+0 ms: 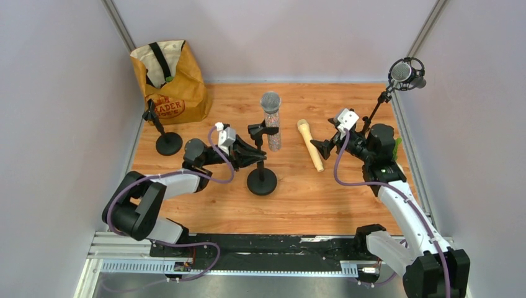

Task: Remove the microphone from the stand

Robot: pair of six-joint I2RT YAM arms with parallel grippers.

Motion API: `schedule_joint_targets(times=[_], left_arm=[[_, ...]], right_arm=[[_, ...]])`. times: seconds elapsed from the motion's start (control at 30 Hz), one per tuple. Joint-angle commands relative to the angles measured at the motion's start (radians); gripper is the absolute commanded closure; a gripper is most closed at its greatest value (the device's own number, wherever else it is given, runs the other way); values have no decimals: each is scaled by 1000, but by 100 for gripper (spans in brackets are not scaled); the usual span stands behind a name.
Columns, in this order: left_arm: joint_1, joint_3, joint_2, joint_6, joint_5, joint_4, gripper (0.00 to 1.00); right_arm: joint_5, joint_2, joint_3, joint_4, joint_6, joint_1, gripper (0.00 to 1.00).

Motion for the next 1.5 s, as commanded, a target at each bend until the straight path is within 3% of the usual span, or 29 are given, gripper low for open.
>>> schedule_joint_targets(times=[0.0,0.13,0.7,1.0,1.07,1.17,1.23,1.3,1.47], left_arm=[[-34,-70,-113,186,-87,143,100],[-56,-109,-136,254,-127,112,100],[-65,-135,-57,245,-165,135,99],[-65,-174,-29,302,-174,153,87],[-66,-179,-37,315,-174,134,79],[-65,-178,-55,334,-171,109,47],[-65,-176,-72,335,-170,97,34],[-65,-173,-101,358,-168,69,27],[-66,-155,-214,460,-166,-138,21]], right_arm=[[-53,-22,-8,27,1,-5,0],[-61,-27,-6,27,5,-5,0],[-82,-56,-14,25,4,-5,0],[-91,-58,-14,24,7,-5,0],[-93,-55,-14,22,7,-5,0],[-105,-50,-13,22,11,-5,0],[-113,-52,-10,19,10,-6,0],[-127,-55,-5,15,13,-5,0],[-192,-75,4,2,19,-5,0]])
